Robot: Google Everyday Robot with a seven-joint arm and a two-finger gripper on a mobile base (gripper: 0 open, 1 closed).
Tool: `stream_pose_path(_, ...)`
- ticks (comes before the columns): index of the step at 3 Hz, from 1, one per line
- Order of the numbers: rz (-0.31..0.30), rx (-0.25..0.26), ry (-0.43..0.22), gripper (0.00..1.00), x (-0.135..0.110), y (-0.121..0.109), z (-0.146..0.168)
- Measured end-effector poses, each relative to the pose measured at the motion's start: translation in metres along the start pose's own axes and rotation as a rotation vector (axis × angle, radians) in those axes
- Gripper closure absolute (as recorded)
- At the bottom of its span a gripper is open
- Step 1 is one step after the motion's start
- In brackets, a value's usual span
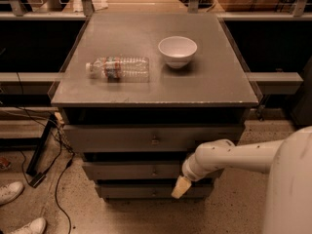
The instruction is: Open middle drawer
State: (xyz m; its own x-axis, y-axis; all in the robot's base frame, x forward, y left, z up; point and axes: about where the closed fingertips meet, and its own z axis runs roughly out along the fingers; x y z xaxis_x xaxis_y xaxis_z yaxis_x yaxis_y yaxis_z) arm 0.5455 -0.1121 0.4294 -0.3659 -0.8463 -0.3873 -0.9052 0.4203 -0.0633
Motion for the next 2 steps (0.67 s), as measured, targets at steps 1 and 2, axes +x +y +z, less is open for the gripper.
stream_pose_path(1,0.008,-0.029,0.046,0.00,0.013,0.008,0.012)
stream_pose_path(2,0.014,-0.055,0.079,0.00,0.025,0.024,0.009)
